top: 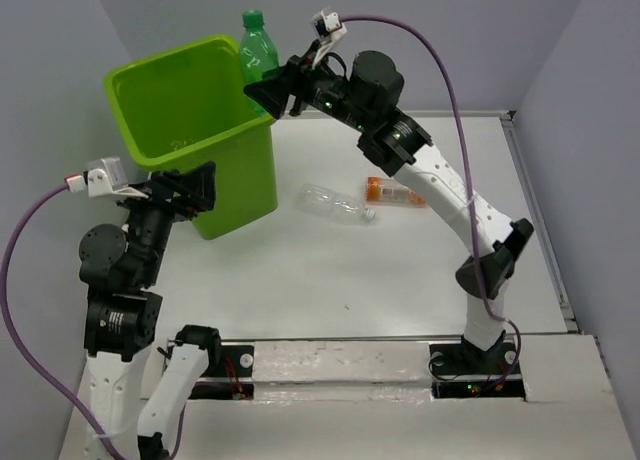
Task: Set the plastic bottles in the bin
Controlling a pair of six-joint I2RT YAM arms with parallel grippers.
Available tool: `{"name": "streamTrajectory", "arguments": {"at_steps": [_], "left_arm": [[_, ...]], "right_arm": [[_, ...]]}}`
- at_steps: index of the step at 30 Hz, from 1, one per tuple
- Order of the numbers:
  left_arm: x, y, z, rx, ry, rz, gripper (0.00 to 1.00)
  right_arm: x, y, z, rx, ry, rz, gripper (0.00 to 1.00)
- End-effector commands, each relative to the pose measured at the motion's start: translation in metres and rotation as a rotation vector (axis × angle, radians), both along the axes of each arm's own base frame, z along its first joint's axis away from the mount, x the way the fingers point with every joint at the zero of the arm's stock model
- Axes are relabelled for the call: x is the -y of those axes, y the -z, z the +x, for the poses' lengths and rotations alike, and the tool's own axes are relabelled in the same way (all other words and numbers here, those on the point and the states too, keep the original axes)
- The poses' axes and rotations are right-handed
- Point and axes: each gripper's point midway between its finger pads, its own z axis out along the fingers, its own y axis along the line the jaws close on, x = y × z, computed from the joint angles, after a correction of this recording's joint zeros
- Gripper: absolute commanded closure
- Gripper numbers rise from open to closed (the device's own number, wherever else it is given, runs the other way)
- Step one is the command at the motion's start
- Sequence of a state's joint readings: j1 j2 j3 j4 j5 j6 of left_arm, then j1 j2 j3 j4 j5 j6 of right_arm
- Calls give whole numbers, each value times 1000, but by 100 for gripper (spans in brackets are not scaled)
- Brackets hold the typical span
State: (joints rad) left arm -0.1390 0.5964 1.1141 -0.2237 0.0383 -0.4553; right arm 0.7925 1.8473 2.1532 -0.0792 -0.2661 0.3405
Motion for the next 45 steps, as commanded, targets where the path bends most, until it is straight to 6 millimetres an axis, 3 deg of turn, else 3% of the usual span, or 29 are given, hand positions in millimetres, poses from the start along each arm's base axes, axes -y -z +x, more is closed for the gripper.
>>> {"name": "streamTrajectory", "arguments": {"at_steps": [1,2,5,6,7,8,10,11,14,16,17,19,20,22,23,24,25,26,27,28,29,30,31,32,33,35,36,41,45], "left_arm": [[35,55,-9,-140,186,-4,1],[41,64,-11,-164,217,-8,1],[54,98,-20,-256,289,-15,1],[57,105,-23,-276,304,-27,1],[57,112,-28,-298,307,-38,1],[58,125,-29,-331,309,-47,1],[63,139,-33,-384,331,-80,1],[67,153,-32,-412,349,-90,1],[79,165,-31,-437,414,-135,1],[79,166,-26,-435,399,-144,1],[81,166,-26,-434,404,-143,1],[83,165,-19,-429,390,-151,1],[92,167,-21,-440,417,-159,1],[98,170,-14,-445,391,-163,1],[106,173,-7,-459,393,-158,1],[123,182,-4,-484,395,-138,1],[135,179,-14,-484,450,-130,1],[140,186,-2,-503,389,-106,1],[161,190,-10,-519,429,-81,1],[169,194,-9,-528,421,-68,1],[176,205,3,-543,375,-41,1],[183,211,7,-554,364,-30,1],[191,217,9,-571,358,-37,1],[198,230,21,-587,316,-30,1],[201,233,28,-590,283,-42,1],[206,243,47,-596,186,-108,1],[208,242,54,-586,159,-138,1],[224,260,92,-582,11,-251,1],[223,273,115,-588,-108,-273,1]], "right_arm": [[-26,-54,2,158,7,107,82],[-46,-33,15,147,19,92,80],[-76,-43,3,267,28,148,73],[-90,-23,18,289,89,119,66],[-95,-26,17,321,105,144,55],[-95,-28,20,340,125,156,37],[-99,-30,20,361,136,197,23],[-97,-33,20,363,146,214,13],[-91,-47,13,374,131,245,2],[-88,-51,7,383,119,226,0],[-77,-67,0,397,126,234,0],[-75,-52,3,383,140,167,0],[-54,-77,-11,403,151,190,0],[-41,-76,-18,402,161,154,0],[-45,-45,-13,366,160,80,0],[-26,-30,-15,333,183,31,0],[-4,-60,-27,381,214,63,1],[0,-10,-14,325,225,-40,3],[36,-27,-23,318,277,-14,3],[51,-12,-20,292,296,-41,4],[70,42,-1,185,323,-117,7],[90,59,5,162,356,-150,8],[116,54,-6,135,364,-118,10],[131,75,-4,88,361,-149,13],[156,119,10,0,384,-200,13],[185,141,3,-60,406,-229,13],[203,170,8,-112,437,-274,13],[255,225,13,-259,519,-361,8],[268,265,24,-387,468,-406,6]]}}
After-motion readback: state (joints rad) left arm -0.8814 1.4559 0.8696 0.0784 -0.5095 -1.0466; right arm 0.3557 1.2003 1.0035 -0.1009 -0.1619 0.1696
